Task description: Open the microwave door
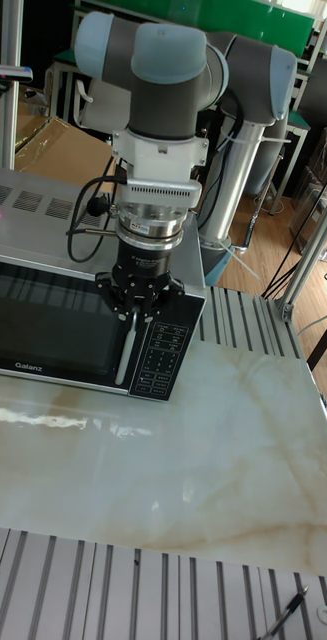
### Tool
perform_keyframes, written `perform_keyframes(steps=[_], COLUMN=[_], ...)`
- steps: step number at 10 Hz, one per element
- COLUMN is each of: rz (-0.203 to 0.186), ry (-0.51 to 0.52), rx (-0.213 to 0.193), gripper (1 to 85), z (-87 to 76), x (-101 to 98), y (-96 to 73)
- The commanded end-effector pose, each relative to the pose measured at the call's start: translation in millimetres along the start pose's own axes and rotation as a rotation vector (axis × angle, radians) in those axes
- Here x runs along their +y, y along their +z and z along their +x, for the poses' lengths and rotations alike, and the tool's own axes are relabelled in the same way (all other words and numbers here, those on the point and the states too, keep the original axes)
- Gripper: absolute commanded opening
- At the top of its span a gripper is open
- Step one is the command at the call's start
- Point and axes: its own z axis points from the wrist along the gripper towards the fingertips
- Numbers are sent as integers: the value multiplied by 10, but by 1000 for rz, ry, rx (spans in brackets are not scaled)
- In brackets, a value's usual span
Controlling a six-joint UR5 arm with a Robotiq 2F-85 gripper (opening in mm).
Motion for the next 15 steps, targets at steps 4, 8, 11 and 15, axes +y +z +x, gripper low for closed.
perform_keyframes(steps=[4,8,11,15], rz=[14,8,-52,43], ry=[-3,-12,-199,-234], rx=[-21,-20,-149,-91], gripper=[27,27,813,843], z=[-122,-150,-296,-245], x=[46,69,-8,-129], y=[46,-80,16,-127])
